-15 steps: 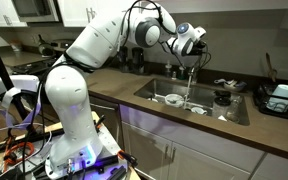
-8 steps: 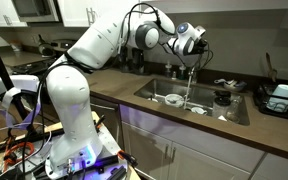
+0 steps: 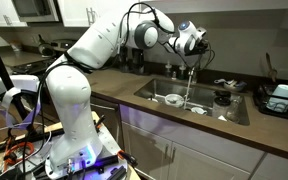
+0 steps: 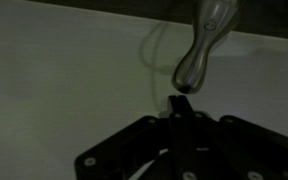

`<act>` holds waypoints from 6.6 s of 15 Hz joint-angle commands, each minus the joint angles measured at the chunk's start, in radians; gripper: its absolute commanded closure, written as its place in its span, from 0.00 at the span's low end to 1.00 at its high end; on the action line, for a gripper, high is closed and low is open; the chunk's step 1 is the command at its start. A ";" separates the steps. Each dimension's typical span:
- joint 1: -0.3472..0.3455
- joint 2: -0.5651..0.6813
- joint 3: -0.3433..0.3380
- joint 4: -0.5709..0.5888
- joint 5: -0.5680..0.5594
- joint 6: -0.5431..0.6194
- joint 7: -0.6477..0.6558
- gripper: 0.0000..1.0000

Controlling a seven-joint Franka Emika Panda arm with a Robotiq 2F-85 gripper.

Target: Turn off the faucet of the sink.

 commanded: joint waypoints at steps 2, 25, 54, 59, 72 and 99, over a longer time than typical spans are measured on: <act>0.005 0.007 -0.006 0.034 -0.007 -0.065 0.003 0.96; 0.019 -0.069 -0.046 -0.123 -0.004 0.098 0.064 0.96; -0.026 -0.018 0.044 -0.072 0.009 0.080 0.040 0.96; 0.020 -0.011 -0.042 -0.051 -0.015 0.092 0.059 0.96; 0.043 -0.012 -0.128 -0.031 -0.018 0.072 0.064 0.96; -0.015 -0.006 0.018 0.008 0.012 -0.095 0.028 0.97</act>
